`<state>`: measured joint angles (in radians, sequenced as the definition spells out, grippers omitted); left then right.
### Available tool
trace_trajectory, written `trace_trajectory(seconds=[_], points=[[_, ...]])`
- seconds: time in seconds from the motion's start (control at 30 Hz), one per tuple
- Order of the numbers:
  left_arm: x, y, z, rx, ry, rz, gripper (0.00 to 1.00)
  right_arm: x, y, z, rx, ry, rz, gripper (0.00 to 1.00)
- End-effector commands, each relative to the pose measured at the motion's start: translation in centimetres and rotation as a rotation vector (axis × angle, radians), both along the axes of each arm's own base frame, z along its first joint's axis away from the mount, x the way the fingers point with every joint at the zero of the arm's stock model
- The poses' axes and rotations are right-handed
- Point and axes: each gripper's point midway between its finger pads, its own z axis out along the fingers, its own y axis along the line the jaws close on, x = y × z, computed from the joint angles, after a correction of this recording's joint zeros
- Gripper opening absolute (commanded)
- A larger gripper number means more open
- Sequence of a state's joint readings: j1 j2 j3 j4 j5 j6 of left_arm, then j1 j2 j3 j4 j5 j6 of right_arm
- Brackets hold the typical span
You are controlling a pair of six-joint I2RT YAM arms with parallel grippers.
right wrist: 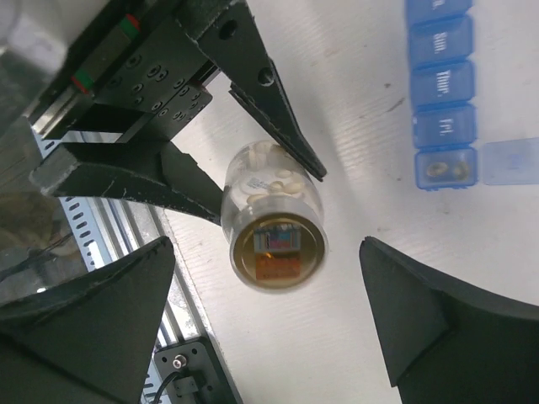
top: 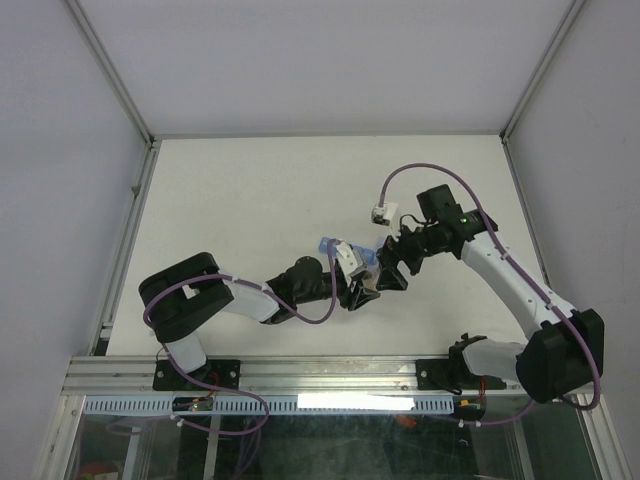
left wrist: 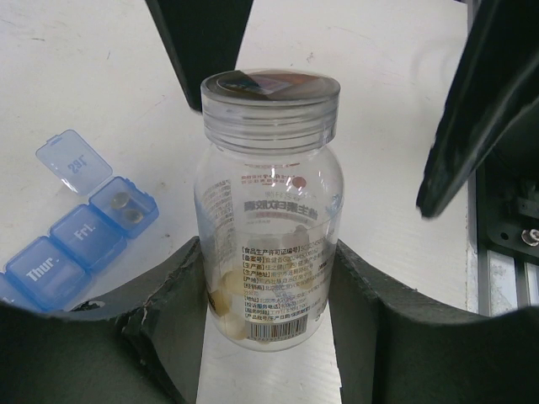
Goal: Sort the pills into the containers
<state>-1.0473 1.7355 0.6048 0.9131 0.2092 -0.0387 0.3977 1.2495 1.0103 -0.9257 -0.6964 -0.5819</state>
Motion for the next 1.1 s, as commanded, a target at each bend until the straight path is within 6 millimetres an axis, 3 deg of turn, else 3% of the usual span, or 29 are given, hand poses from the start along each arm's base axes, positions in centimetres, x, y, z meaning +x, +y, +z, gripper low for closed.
trace_trajectory(seconds=[0.0,0.2,0.33,0.5,0.67,1.07], points=[[-0.2,-0.4,3.6,-0.094,-0.067,-0.017,0.07,1.1,-0.4,4.8,0.109,-0.164,-0.014,0.95],[-3.1,-0.2,4.0,-0.102,-0.047,-0.142,0.07,-0.9,0.0,7.0,0.235,-0.291,0.145,0.97],[-6.1,1.0,3.8,-0.143,0.032,-0.245,0.07,-4.1,1.6,7.0,0.426,-0.35,0.401,0.98],[-8.5,1.5,3.5,-0.148,0.07,-0.357,0.07,-5.3,1.0,6.4,0.474,-0.346,0.457,0.98],[-9.3,1.3,2.7,-0.094,0.113,-0.417,0.08,-5.5,0.3,5.8,0.469,-0.398,0.456,0.99],[-9.1,-0.9,3.8,-0.085,0.112,-0.485,0.08,-6.2,0.0,4.6,0.451,-0.507,0.49,0.99]])
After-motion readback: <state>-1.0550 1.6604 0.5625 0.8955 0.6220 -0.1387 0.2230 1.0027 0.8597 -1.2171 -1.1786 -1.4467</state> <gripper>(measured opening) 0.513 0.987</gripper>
